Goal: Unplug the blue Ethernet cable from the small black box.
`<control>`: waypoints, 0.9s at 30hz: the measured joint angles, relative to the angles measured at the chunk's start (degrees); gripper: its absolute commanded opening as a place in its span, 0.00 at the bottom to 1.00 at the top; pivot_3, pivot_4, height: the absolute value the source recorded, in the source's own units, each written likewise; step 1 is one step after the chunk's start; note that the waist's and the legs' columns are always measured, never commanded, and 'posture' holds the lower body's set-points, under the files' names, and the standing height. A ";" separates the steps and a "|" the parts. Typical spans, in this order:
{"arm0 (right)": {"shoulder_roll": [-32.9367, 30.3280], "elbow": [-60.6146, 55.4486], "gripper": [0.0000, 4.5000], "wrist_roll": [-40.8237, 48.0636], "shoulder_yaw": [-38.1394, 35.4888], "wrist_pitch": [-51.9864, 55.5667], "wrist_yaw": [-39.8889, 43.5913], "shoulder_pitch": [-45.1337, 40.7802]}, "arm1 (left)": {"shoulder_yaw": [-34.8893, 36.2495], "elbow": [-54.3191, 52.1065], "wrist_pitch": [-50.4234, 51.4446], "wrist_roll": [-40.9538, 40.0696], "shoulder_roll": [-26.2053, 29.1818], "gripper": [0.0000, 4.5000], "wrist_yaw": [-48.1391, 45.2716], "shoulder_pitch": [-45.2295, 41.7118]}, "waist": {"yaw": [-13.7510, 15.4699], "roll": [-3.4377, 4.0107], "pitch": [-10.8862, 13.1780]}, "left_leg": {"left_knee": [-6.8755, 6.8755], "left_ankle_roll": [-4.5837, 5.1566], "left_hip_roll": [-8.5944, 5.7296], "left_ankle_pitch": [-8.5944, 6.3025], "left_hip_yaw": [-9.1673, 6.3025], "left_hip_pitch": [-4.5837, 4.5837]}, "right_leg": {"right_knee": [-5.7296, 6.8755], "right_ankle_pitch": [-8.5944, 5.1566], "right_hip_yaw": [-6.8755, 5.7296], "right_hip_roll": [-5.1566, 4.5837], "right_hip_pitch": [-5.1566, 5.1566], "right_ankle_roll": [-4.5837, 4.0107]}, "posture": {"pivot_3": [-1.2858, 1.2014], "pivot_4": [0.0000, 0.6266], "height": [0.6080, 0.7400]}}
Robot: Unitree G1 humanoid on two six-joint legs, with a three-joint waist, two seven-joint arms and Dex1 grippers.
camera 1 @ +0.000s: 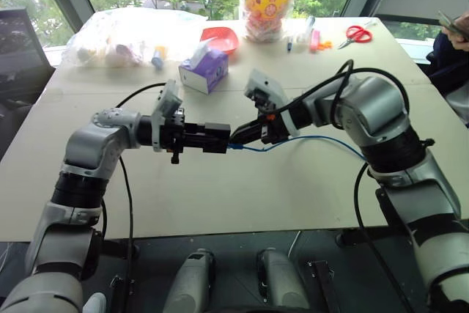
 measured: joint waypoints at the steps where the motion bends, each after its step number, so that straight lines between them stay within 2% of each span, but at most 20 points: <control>1: 0.00 -0.10 0.06 0.00 0.00 0.01 -0.09 0.04 | 0.00 0.01 0.05 0.00 -0.02 0.12 0.05 0.00 | 0.00 0.00 0.00 | 0.00 0.00 0.00 0.00 0.00 0.00 | 0.00 0.00 0.00 0.00 0.00 0.00 | 0.52 0.24 1.00; 7: -0.70 -1.99 0.06 -1.23 0.06 -3.61 -0.29 1.80 | 0.00 0.05 0.10 0.00 0.09 0.12 0.15 0.00 | 0.05 0.00 0.00 | 0.00 0.00 0.00 0.00 0.01 0.00 | -0.01 0.00 0.00 0.00 0.00 0.00 | 0.52 0.24 1.00; 10: -1.98 -3.79 0.24 -1.35 -0.02 -5.25 -0.19 3.33 | 0.06 0.36 0.13 -0.02 0.37 0.12 0.26 0.00 | 0.06 0.00 0.00 | 0.00 0.00 0.00 0.00 0.01 0.00 | -0.01 0.00 0.00 0.00 0.00 0.00 | 0.52 0.24 1.00; 13: -1.49 -3.66 0.55 -1.28 0.02 -2.59 -1.92 3.67 | 0.26 0.38 0.11 -0.07 0.46 0.12 0.30 -0.25 | 0.00 0.00 0.00 | 0.01 0.00 0.01 0.00 0.01 0.00 | 0.01 0.00 0.00 0.00 0.00 -0.01 | 0.52 0.24 1.00; 27: 0.01 -2.35 0.55 0.06 -0.70 1.65 -3.06 3.12 | 0.25 0.55 0.09 -0.09 0.18 0.12 0.33 -1.14 | 0.01 0.00 0.00 | 0.00 0.00 0.00 0.00 0.01 0.00 | 0.00 0.00 0.00 0.00 0.00 0.00 | 0.52 0.24 1.00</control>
